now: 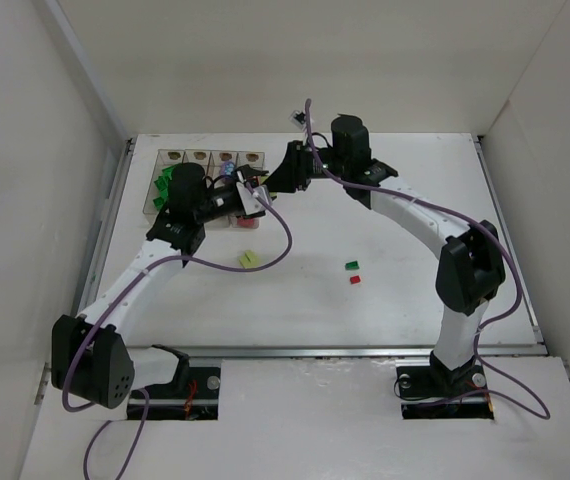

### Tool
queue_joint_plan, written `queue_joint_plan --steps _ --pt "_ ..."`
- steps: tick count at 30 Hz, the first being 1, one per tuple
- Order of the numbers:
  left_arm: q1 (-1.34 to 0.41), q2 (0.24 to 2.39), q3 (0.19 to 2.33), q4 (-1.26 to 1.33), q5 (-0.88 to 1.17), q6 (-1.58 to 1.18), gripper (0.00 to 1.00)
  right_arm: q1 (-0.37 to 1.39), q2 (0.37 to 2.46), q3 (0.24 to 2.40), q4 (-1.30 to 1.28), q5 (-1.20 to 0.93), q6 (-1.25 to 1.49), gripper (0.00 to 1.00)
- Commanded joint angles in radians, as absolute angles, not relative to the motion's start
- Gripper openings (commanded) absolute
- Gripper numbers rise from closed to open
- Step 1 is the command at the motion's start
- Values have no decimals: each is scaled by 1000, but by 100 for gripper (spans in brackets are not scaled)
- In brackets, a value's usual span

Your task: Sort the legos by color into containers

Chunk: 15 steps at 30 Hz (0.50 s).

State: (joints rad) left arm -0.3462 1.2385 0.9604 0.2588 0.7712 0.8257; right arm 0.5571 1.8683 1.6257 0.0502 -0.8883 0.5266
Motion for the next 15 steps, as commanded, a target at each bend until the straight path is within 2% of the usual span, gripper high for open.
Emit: queue_joint_plan --steps 1,5,6,8,9,10,11,12,13,15 --pt "-353 1207 989 259 816 824 45 569 1864 1675 66 -897 506 0" --pt "-353 1207 989 259 816 833 32 569 1864 1675 66 -907 506 0" --pt "-353 1207 989 259 816 833 24 569 1864 1675 66 -907 506 0" --pt "-353 1207 989 259 816 833 15 569 1874 1686 42 -907 506 2" --pt "-353 1207 989 250 816 833 11 569 1875 1695 41 -917 506 11" --pt "-353 1207 989 250 805 833 3 569 1875 1695 25 -917 506 38" --pt "-353 1207 989 250 790 833 0 569 1875 1695 14 -917 506 55" --pt "-353 1207 989 238 779 833 0 569 1875 1695 14 -901 506 83" --pt "-353 1207 989 223 766 833 0 569 1875 1695 3 -887 506 100" --pt "-353 1207 989 213 695 807 0 558 1861 1684 -11 -848 506 100"
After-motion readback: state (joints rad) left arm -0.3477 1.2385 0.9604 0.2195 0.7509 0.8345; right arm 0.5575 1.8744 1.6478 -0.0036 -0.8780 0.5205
